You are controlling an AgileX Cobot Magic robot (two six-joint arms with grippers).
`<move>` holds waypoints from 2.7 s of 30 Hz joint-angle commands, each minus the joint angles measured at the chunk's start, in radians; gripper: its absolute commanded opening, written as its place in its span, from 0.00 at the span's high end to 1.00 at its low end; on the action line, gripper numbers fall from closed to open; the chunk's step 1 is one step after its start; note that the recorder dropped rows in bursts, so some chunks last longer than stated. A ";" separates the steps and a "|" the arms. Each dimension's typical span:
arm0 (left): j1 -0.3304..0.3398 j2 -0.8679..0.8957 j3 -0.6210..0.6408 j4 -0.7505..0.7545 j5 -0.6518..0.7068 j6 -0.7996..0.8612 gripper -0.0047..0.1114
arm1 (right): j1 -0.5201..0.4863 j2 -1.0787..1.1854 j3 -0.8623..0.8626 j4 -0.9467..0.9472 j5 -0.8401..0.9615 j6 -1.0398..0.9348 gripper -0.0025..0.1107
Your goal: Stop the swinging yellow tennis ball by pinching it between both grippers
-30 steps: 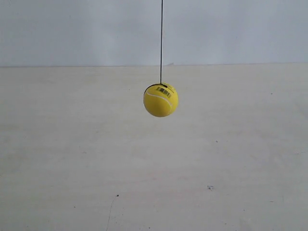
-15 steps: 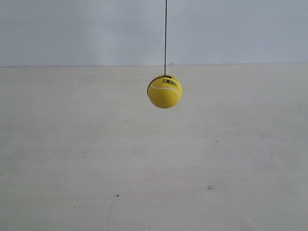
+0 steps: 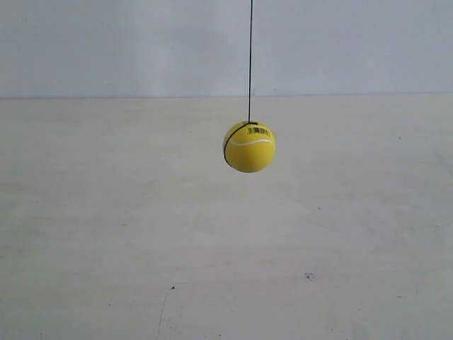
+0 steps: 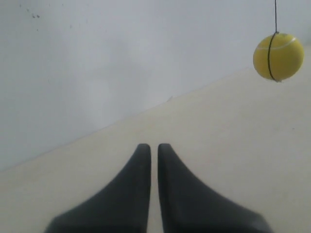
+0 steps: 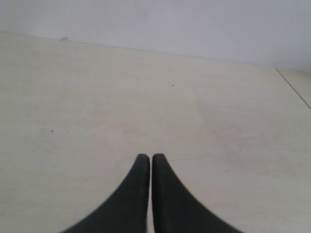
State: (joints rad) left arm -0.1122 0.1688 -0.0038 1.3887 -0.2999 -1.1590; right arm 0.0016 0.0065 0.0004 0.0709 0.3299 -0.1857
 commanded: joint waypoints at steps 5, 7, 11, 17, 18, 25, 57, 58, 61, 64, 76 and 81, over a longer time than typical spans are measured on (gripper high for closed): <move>0.003 -0.003 0.004 -0.947 -0.155 0.959 0.92 | -0.003 -0.006 0.000 0.005 -0.004 0.001 0.98; 0.003 -0.003 0.004 -1.037 -0.142 1.048 0.92 | -0.003 -0.006 0.000 0.005 -0.004 0.001 0.98; 0.003 -0.003 0.004 -1.079 0.044 1.075 0.92 | -0.003 -0.006 0.000 0.005 -0.004 0.001 0.98; 0.003 -0.110 0.004 -1.104 0.519 1.002 0.92 | -0.003 -0.006 0.000 0.005 -0.004 0.001 0.98; 0.003 -0.131 0.004 -1.116 0.553 1.002 0.92 | -0.003 -0.006 0.000 0.005 -0.004 0.001 0.98; 0.063 -0.169 0.004 -1.141 0.615 1.004 0.92 | -0.003 -0.006 0.000 0.005 -0.008 0.000 0.98; 0.142 -0.169 0.004 -1.191 0.603 1.004 0.92 | -0.003 -0.006 0.000 0.005 -0.007 0.002 0.98; 0.142 -0.169 0.004 -1.191 0.603 1.004 0.92 | -0.003 -0.006 0.000 0.005 -0.007 0.002 0.98; 0.142 -0.169 0.004 -1.191 0.603 1.004 0.92 | -0.003 -0.006 0.000 0.005 -0.007 0.002 0.98; 0.142 -0.169 0.004 -1.191 0.603 1.004 0.92 | -0.003 -0.006 0.000 0.005 -0.007 0.002 0.98; 0.142 -0.169 0.004 -1.191 0.603 1.004 0.92 | -0.003 -0.006 0.000 0.005 -0.007 0.002 0.98; 0.142 -0.169 0.004 -1.191 0.603 1.004 0.92 | -0.003 -0.006 0.000 0.005 -0.007 0.002 0.98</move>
State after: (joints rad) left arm 0.0273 0.0040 -0.0038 0.2091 0.3143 -0.1466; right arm 0.0016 0.0049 0.0004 0.0709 0.3299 -0.1822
